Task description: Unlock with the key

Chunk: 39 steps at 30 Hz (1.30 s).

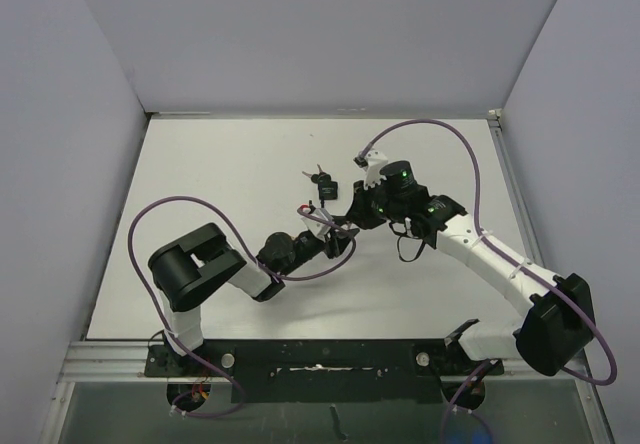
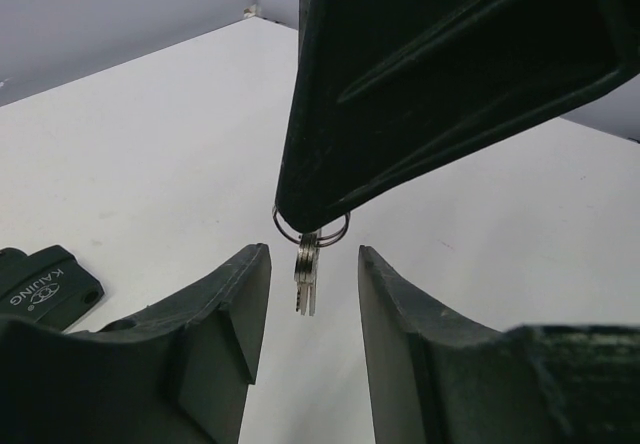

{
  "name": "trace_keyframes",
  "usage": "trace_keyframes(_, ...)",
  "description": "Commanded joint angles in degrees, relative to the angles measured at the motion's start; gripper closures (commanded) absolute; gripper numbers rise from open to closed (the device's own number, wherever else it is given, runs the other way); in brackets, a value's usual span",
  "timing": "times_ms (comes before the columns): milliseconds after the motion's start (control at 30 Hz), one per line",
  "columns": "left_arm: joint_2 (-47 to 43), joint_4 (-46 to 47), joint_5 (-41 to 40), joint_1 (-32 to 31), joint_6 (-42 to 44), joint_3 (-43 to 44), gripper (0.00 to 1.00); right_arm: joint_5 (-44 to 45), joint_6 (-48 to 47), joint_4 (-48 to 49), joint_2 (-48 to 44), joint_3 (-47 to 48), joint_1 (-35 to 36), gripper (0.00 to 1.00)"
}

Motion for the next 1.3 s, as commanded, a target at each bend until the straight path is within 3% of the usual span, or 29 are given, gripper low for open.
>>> trace_keyframes(0, -0.8, 4.2, 1.1, 0.3, 0.7, 0.3, 0.62, 0.2, 0.5, 0.9, -2.7, -0.2, -0.6, 1.0)
trace_keyframes(133, -1.5, 4.2, 0.7, 0.3, 1.1, -0.8, 0.7, 0.1, 0.7, 1.2, -2.7, -0.2, -0.7, 1.0)
trace_keyframes(367, -2.0, 4.2, -0.6, 0.4, 1.5, -1.7, 0.99, 0.3, 0.8, 1.4, -3.0, 0.0, -0.6, 1.0)
trace_keyframes(867, -5.2, 4.0, -2.8, 0.3, 1.9, -3.9, 1.0, 1.5, 1.4, 0.6, -2.7, -0.4, -1.8, 1.0)
trace_keyframes(1100, -9.3, -6.9, -3.2, 0.3, 0.2, -2.5, 1.0, 1.0, 1.4, 1.2, -3.4, -0.8, -1.9, 0.65)
trace_keyframes(1167, -10.2, -9.5, -3.1, 0.3, 0.1, -2.1, 1.0, 0.4, 1.3, 1.3, -3.4, -0.8, -1.9, 0.58)
trace_keyframes(1267, -10.8, -10.9, -3.2, 0.3, 0.3, -2.0, 1.0, -0.6, 1.1, 1.6, -3.0, -0.7, -1.9, 0.55)
